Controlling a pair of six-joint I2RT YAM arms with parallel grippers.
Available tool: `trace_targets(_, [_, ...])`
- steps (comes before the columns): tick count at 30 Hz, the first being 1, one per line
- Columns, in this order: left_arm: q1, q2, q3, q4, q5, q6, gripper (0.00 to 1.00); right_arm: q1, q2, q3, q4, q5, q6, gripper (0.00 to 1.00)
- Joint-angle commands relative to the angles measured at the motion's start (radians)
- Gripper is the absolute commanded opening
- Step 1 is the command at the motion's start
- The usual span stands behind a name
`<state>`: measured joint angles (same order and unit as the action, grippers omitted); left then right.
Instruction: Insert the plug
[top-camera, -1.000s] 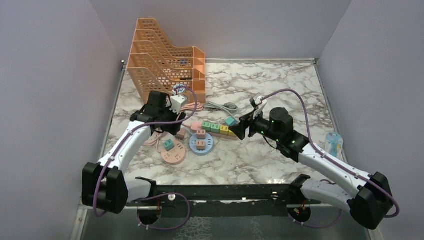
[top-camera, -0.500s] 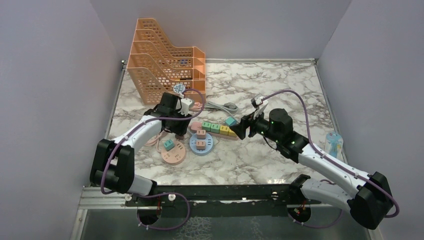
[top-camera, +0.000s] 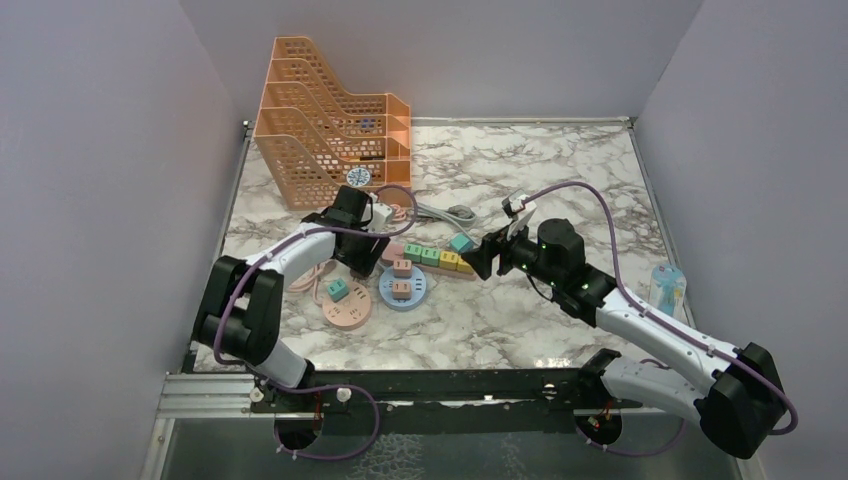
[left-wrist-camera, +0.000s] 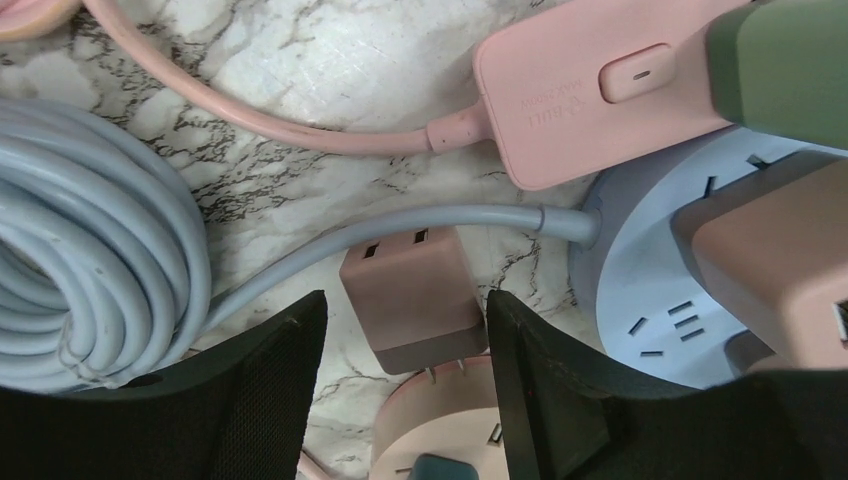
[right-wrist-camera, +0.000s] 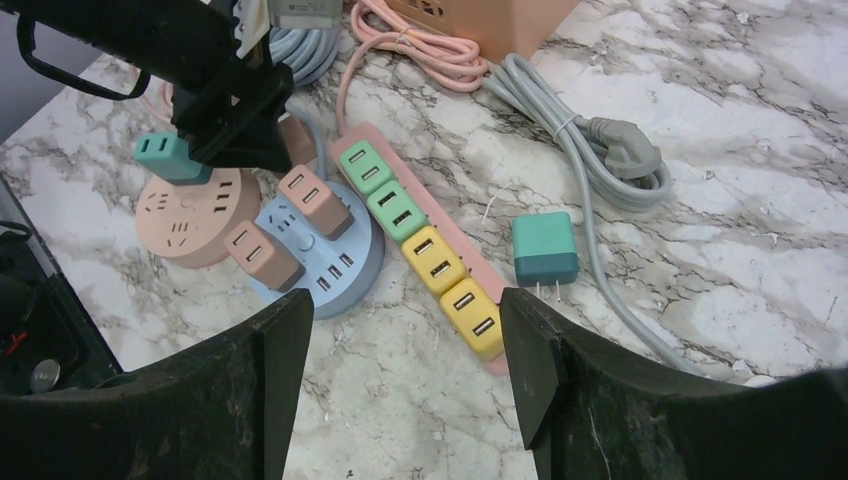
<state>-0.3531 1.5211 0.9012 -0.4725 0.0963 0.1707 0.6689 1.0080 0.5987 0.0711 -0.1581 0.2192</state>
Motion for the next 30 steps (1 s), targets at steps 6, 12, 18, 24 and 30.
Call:
trace_targets(6, [-0.003,0.095,0.055,-0.071,0.023,0.048,0.57,0.008,-0.012,-0.01,0.027,0.053,-0.04,0.69])
trace_targets(12, [-0.003,0.061,0.079,-0.069,0.044,0.049,0.34,0.008,-0.01,-0.003,0.029,0.058,-0.036,0.69])
trace_targets(18, [-0.002,-0.09,0.092,-0.065,0.14,0.088,0.32,0.007,-0.005,0.033,-0.007,0.039,0.032,0.69])
trace_targets(24, [-0.004,-0.243,0.092,0.001,0.236,0.133,0.32,0.007,0.088,0.163,-0.15,-0.017,0.206,0.69])
trace_targets(30, [-0.021,-0.384,0.025,0.171,0.347,0.126,0.32,0.008,0.213,0.312,-0.224,-0.186,0.312,0.68])
